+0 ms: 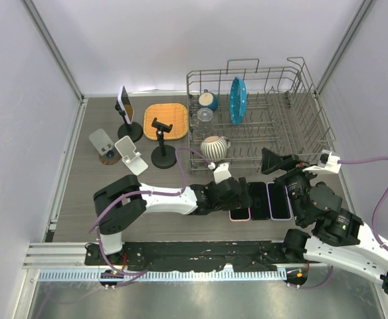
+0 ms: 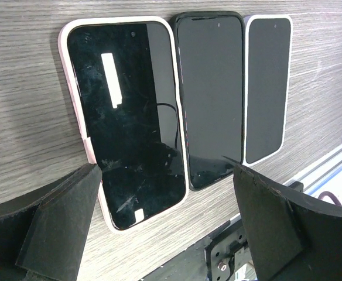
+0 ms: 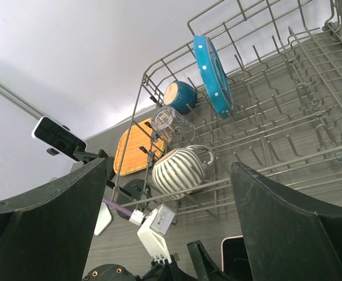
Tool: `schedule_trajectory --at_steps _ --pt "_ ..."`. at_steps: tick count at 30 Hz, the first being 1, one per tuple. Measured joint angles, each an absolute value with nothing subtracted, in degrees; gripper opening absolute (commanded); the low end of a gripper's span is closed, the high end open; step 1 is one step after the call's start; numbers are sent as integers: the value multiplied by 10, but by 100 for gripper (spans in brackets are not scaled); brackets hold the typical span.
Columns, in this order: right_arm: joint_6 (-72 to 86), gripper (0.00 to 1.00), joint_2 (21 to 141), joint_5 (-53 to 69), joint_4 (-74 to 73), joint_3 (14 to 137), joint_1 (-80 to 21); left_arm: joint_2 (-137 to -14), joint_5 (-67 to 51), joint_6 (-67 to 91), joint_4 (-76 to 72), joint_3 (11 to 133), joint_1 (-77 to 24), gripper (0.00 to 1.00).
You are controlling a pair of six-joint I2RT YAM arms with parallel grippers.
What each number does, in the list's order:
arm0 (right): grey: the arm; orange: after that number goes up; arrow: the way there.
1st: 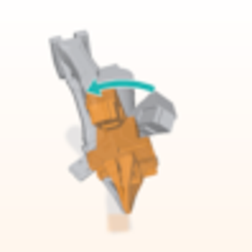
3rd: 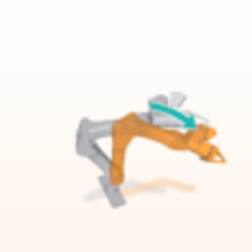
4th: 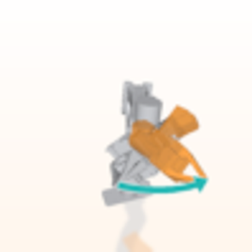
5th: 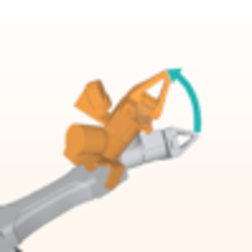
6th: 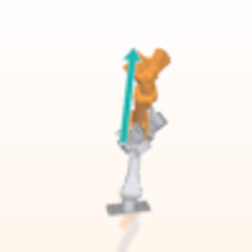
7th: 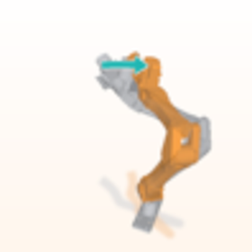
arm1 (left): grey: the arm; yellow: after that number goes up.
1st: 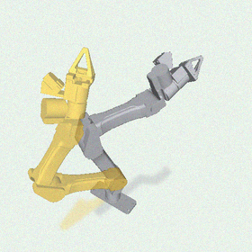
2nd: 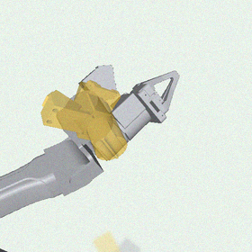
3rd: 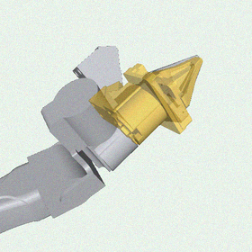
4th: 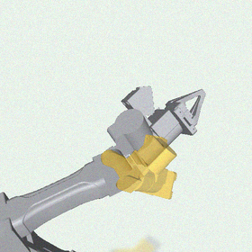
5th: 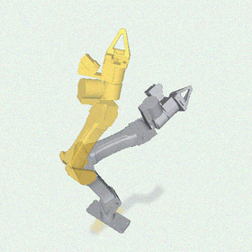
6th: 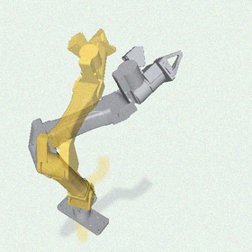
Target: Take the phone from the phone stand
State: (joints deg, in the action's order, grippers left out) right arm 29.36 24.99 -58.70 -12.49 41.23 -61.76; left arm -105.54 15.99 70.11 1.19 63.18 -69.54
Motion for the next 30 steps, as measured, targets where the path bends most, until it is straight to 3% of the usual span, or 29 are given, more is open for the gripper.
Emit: schedule_trajectory --at_steps 9,19,24,30 --pt "274 91 239 -588 -125 412 -618 -1039 166 649 13 630 -696 100" --pt "215 91 232 -588 -133 413 -618 -786 260 487 145 654 -667 100" --pt "191 91 232 -586 -139 412 -618 -717 300 393 241 710 -565 100" --pt "176 90 233 -583 -139 406 -618 -677 289 293 299 742 -354 100"
